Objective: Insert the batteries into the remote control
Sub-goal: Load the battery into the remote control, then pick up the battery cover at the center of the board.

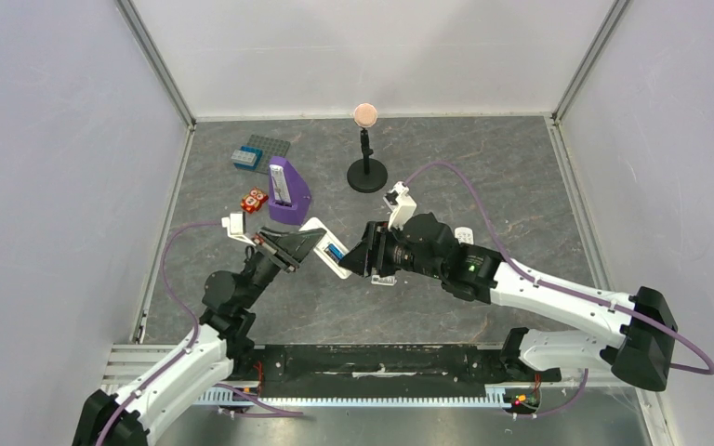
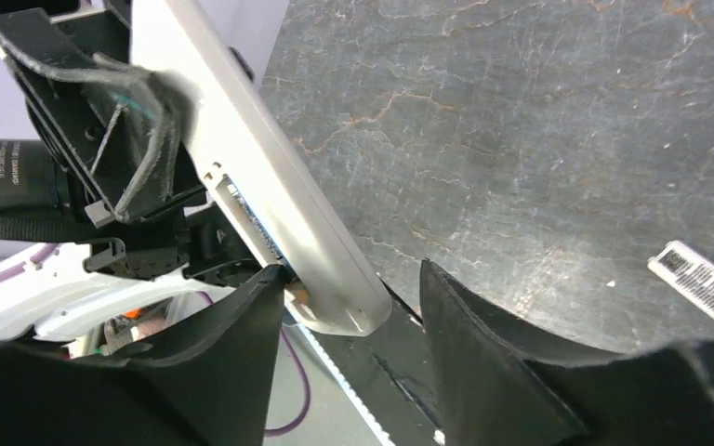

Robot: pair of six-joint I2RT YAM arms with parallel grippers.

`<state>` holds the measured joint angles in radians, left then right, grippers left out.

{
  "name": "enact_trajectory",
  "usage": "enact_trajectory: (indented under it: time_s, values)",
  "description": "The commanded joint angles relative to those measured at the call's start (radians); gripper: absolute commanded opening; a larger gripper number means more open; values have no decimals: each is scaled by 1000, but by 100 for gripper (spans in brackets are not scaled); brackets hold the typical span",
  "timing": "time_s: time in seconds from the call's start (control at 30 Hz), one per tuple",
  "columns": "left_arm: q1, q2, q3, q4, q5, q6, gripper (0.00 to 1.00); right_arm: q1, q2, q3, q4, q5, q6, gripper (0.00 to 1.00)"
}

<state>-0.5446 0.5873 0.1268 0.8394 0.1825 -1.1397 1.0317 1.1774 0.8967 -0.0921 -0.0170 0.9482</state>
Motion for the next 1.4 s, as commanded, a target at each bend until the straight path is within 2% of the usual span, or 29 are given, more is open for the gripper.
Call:
enact_trajectory:
  time_s: [0.0,0.23,0.43,0.67,1.1,1.17,1.37]
  values:
    - [-31,-78,72,-21,77,31,2,-3,-11,-27,52,46,-38,66]
    - [-31,-179,62,-198,-27,89,2,-9,-90,-49,74,45,-59,85]
    - [-31,-225,56,-296,-98,100,2,-14,-148,-54,84,46,-85,90]
    - [-31,-260,44,-355,-155,91,2,-30,-184,-59,66,71,-127,89]
    - [-31,-289,86,-596,-241,97,2,-179,-158,-73,-171,232,-326,87]
    - [-31,-291,88,-621,-248,98,2,-179,-127,-86,-172,207,-410,85]
    - [-31,-295,101,-702,-271,101,2,-175,71,-113,-161,-2,-702,78]
